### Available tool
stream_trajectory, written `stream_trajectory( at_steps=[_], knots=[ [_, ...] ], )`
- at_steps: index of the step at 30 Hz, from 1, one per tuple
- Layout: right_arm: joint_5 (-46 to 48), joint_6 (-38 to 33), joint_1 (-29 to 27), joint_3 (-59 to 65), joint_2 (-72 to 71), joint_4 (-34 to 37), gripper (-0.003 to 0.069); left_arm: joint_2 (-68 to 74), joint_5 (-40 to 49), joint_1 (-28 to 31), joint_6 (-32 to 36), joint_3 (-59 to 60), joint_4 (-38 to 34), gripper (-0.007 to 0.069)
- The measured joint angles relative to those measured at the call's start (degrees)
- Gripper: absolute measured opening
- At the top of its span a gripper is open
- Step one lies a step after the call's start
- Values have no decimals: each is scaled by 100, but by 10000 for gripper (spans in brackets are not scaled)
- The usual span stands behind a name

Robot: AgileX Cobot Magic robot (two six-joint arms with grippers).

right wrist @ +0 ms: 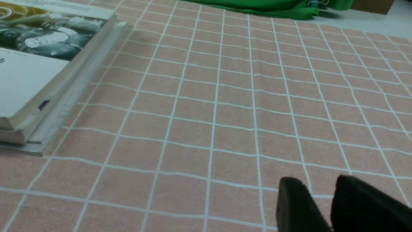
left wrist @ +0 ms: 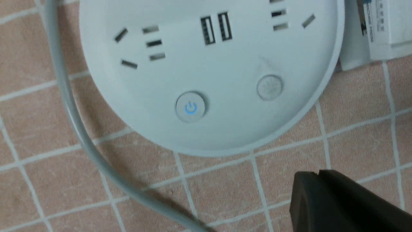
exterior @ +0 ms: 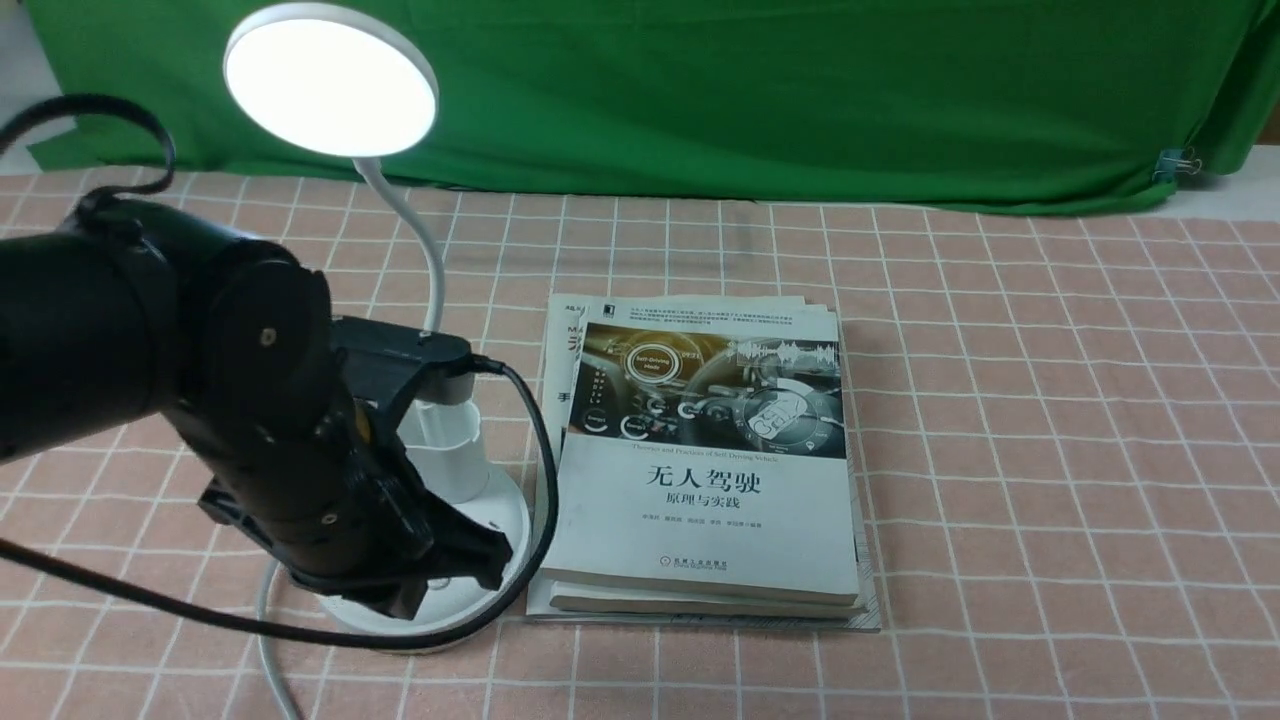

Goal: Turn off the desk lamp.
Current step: Use the left arm to press the button switch on the lamp holder

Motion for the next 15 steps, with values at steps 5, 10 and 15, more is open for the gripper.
stream_trajectory(
  at_steps=[5, 10, 15],
  knots=[
    [0, 0, 0, 0, 0, 0, 240, 498, -192, 0, 46, -201, 0, 4],
    [0, 0, 0, 0, 0, 0, 240, 827, -467, 0, 92, -274, 0, 4],
    [0, 0, 0, 0, 0, 0, 240, 1100, -540, 42, 96, -338, -45, 4]
  ],
)
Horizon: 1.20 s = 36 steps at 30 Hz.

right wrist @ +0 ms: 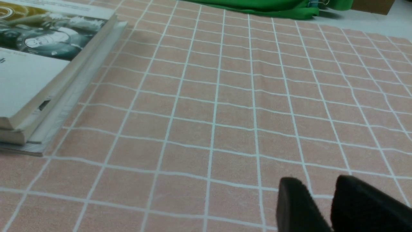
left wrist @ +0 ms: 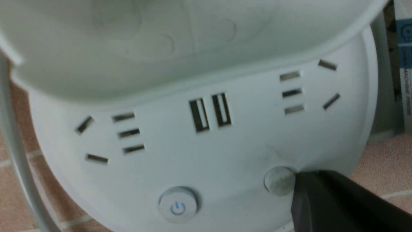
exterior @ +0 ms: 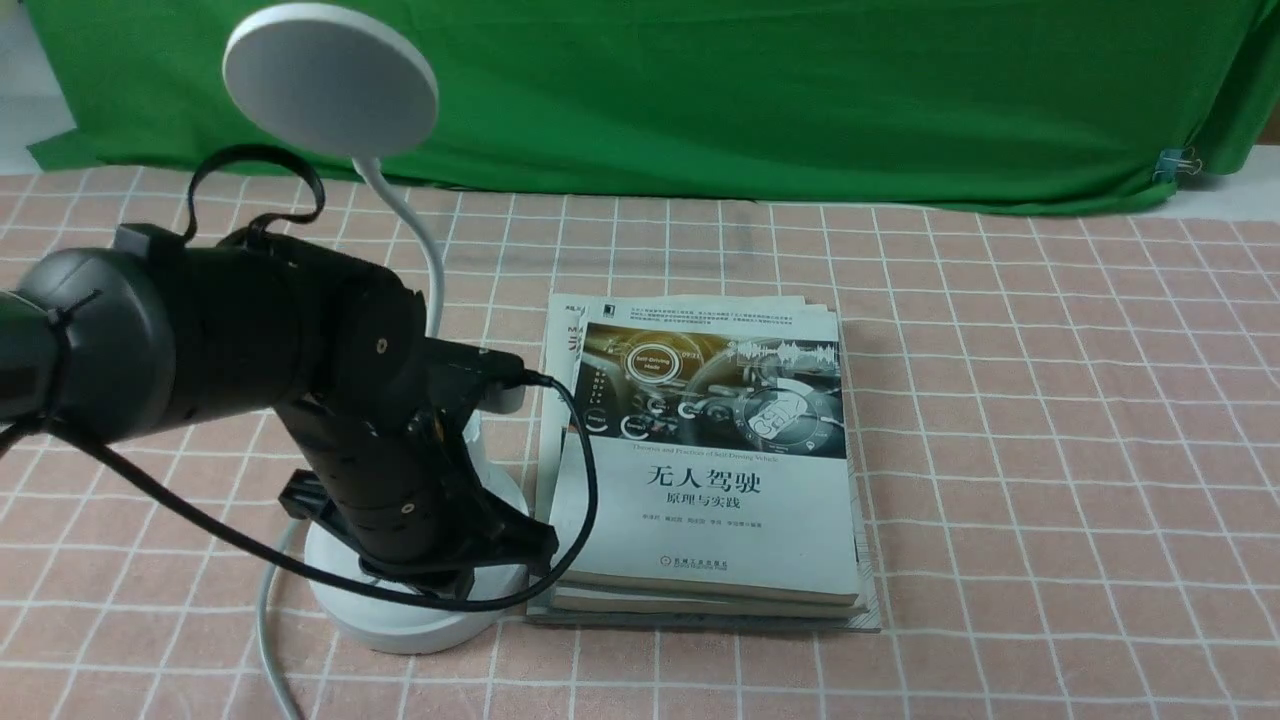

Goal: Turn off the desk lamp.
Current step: Use the left arm to press the button switch on the lamp holder

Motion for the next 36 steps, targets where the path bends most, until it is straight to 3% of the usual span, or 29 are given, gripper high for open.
stream_trajectory(
  at_steps=[14, 25, 36],
  knots=[
    [0, 0, 0, 0, 0, 0, 240, -396, 168, 10, 35, -129, 112, 4],
    [0, 0, 0, 0, 0, 0, 240, 110, 108, 69, 64, -178, 170, 4],
    [0, 0, 0, 0, 0, 0, 240, -464, 148, 69, 54, -147, 176, 4]
  ],
)
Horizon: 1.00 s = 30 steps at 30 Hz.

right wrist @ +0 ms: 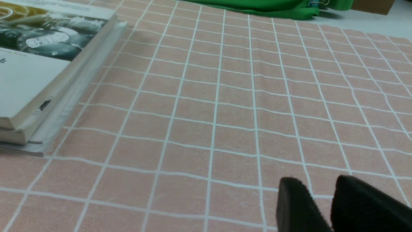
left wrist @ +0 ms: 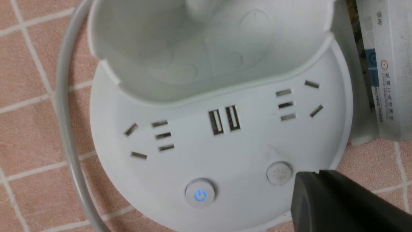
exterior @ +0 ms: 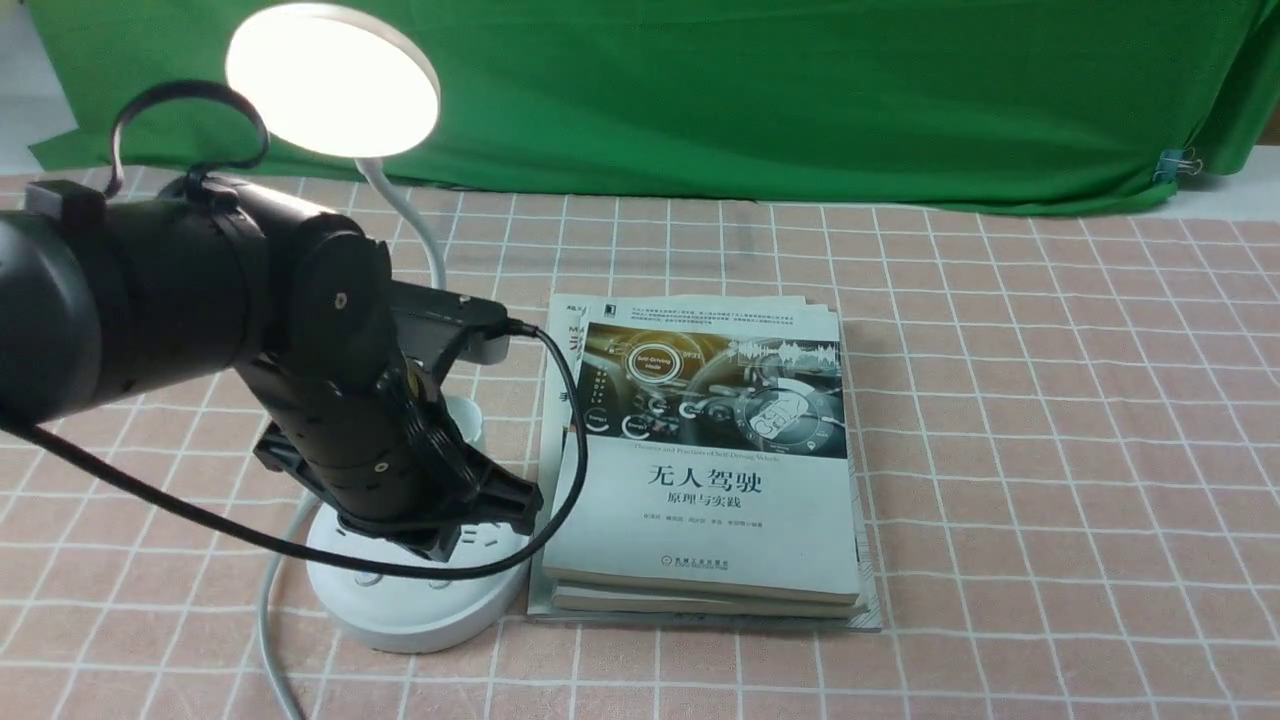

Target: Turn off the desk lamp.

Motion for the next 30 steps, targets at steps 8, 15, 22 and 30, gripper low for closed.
stream_trajectory(
  at_steps=[8, 15, 22, 30],
  knots=[
    [0, 0, 0, 0, 0, 0, 240, 567, -1, 0, 6, -18, -22, 4],
    [0, 0, 0, 0, 0, 0, 240, 529, 12, 0, 53, -47, -22, 4],
    [0, 0, 0, 0, 0, 0, 240, -234, 199, 0, 53, 2, -22, 4],
    [0, 0, 0, 0, 0, 0, 240, -1947, -88, 0, 53, 839, -45, 4]
  ],
)
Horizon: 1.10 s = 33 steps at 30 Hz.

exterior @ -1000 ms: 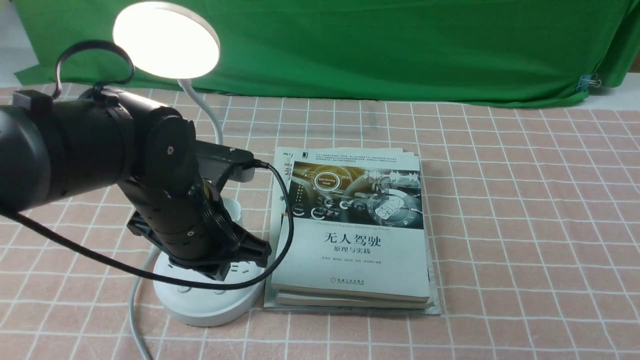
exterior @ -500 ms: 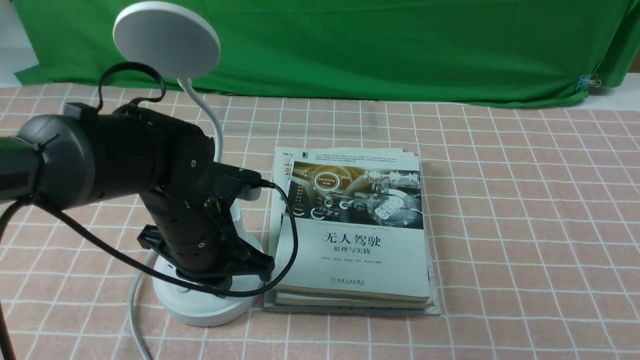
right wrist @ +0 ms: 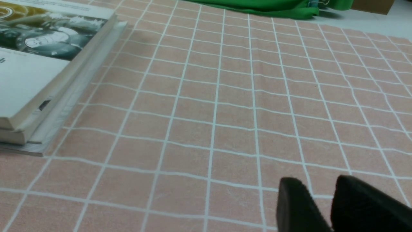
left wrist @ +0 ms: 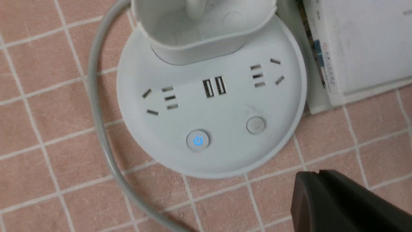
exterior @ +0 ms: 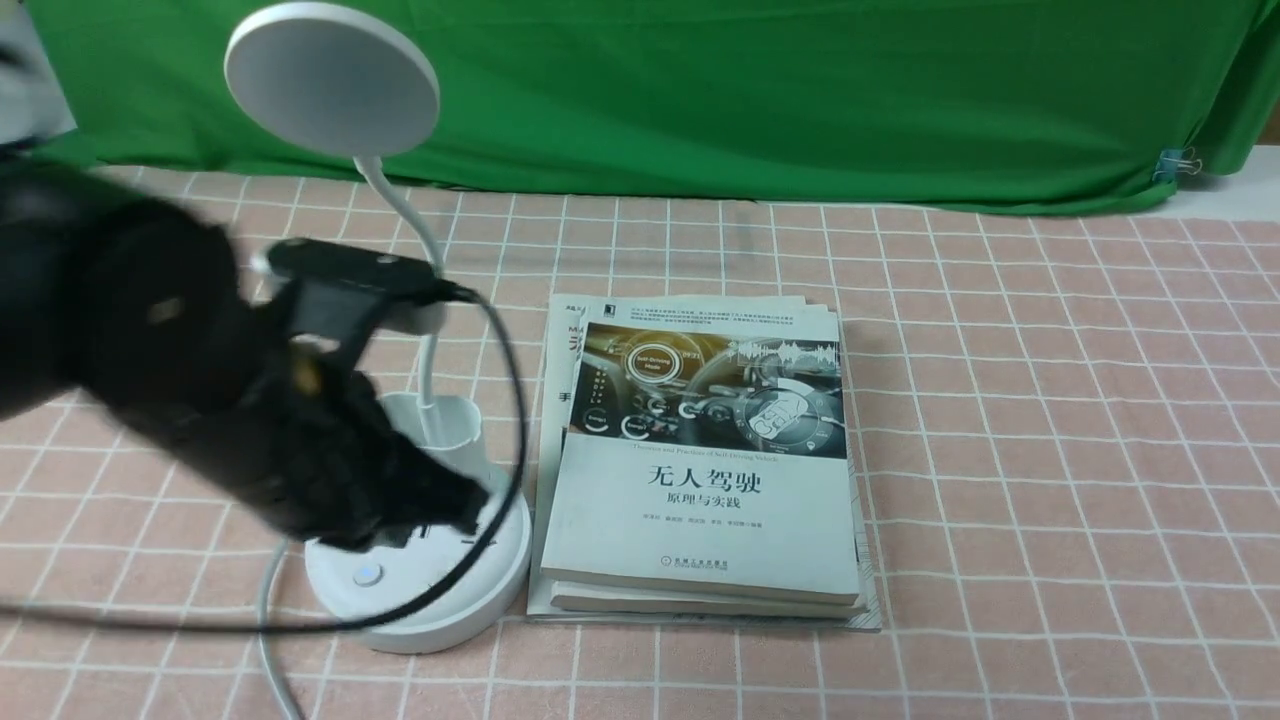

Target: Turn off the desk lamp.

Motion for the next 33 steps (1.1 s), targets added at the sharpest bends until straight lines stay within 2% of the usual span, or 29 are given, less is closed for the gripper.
stream_trajectory(
  at_steps=[4, 7, 12, 19, 30, 32, 33],
  knots=[
    [0, 0, 0, 0, 0, 0, 240, -1437, -662, 0, 0, 961, -149, 4],
    [0, 0, 0, 0, 0, 0, 240, -2492, -1584, 0, 0, 1826, -383, 4],
    [0, 0, 0, 0, 0, 0, 240, -3677, -2564, 0, 0, 2833, -432, 4],
    [0, 0, 0, 0, 0, 0, 240, -4573, -2728, 0, 0, 3764, -326, 4],
    [0, 0, 0, 0, 0, 0, 240, -4668, -2861, 7, 85, 3914, 198, 4],
    [0, 0, 0, 0, 0, 0, 240, -4817, -2915, 69, 85, 3965, 235, 4],
    [0, 0, 0, 0, 0, 0, 240, -5135, -2981, 337, 85, 4068, 277, 4]
  ],
)
